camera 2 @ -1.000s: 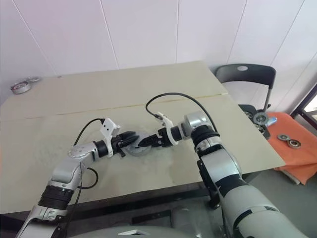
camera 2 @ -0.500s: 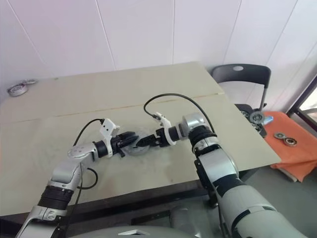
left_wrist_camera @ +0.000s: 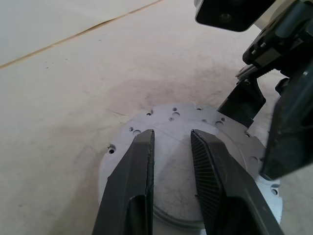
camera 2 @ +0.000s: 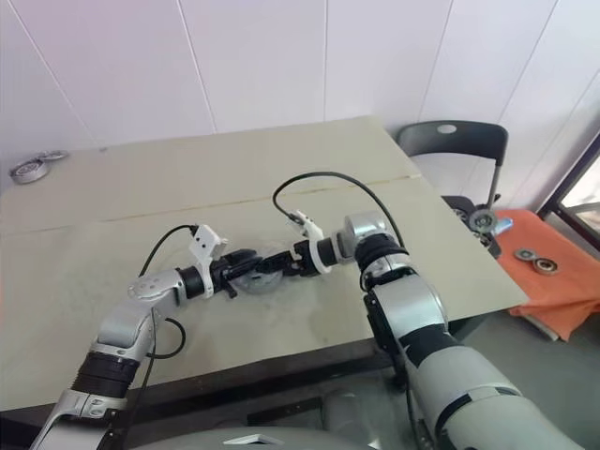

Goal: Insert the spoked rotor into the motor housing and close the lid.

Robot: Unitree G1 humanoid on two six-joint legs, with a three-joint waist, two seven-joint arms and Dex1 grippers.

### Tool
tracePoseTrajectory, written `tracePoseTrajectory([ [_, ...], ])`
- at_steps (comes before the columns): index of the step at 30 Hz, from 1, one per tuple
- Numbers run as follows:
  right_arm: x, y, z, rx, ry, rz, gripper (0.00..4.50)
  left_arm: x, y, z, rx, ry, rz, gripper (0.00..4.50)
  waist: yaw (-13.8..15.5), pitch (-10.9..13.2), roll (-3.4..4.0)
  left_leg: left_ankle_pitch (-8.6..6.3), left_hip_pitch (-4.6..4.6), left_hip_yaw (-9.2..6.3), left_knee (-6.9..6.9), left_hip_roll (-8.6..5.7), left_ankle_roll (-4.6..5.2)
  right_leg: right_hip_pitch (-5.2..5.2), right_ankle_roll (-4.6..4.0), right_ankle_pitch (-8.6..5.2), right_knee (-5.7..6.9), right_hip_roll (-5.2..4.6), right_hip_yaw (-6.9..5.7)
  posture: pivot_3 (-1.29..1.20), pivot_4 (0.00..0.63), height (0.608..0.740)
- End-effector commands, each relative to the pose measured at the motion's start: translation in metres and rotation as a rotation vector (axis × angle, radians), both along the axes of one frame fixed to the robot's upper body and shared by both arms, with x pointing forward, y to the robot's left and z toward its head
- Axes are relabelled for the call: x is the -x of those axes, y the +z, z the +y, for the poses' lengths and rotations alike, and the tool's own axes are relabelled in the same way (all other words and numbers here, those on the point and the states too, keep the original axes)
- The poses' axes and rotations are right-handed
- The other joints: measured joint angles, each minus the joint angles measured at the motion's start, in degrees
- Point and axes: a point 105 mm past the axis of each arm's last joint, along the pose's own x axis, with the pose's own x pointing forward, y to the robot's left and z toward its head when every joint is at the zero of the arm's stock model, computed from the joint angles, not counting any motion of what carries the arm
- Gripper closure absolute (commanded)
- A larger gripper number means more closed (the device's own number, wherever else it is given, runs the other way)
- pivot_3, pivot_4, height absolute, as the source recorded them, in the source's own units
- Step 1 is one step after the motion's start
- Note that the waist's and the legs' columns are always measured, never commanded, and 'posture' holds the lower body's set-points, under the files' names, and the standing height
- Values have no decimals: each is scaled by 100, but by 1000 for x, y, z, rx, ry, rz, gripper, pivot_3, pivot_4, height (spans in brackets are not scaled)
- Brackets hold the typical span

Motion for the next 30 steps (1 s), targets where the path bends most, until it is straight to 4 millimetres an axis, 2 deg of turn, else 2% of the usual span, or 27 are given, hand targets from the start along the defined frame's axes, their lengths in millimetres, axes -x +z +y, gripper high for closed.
tracePoseTrajectory([
  [1,-3,-9,-1,73,-30,-17,36,13,-29,-3,-39,-22,120,3272,0,2,4,-1,-2,0,7,0,-1,-2,0,0,-9,-3,-6,0,0,740],
  [7,-3,-8,1,59,-33,-9,36,14,-29,-4,-40,-24,120,3272,5,4,8,-2,-11,0,42,-2,-2,-34,-1,-1,-45,-25,-31,0,0,740],
  [12,-6,-7,1,53,-44,-28,1614,13,-29,-3,-41,-24,121,3272,23,7,22,0,-21,0,38,-2,0,-58,0,0,-38,-24,-31,0,0,740],
  [14,-5,-8,1,60,-35,-27,1902,14,-29,-3,-41,-25,121,3272,23,-4,38,2,-21,0,31,-3,5,-56,1,1,-34,-23,-29,0,0,740],
  [30,-4,-9,4,49,-27,-36,2035,14,-24,0,-28,-23,115,3272,26,-16,56,1,-19,-4,-9,-8,18,-31,3,2,-11,-15,-26,0,0,740],
])
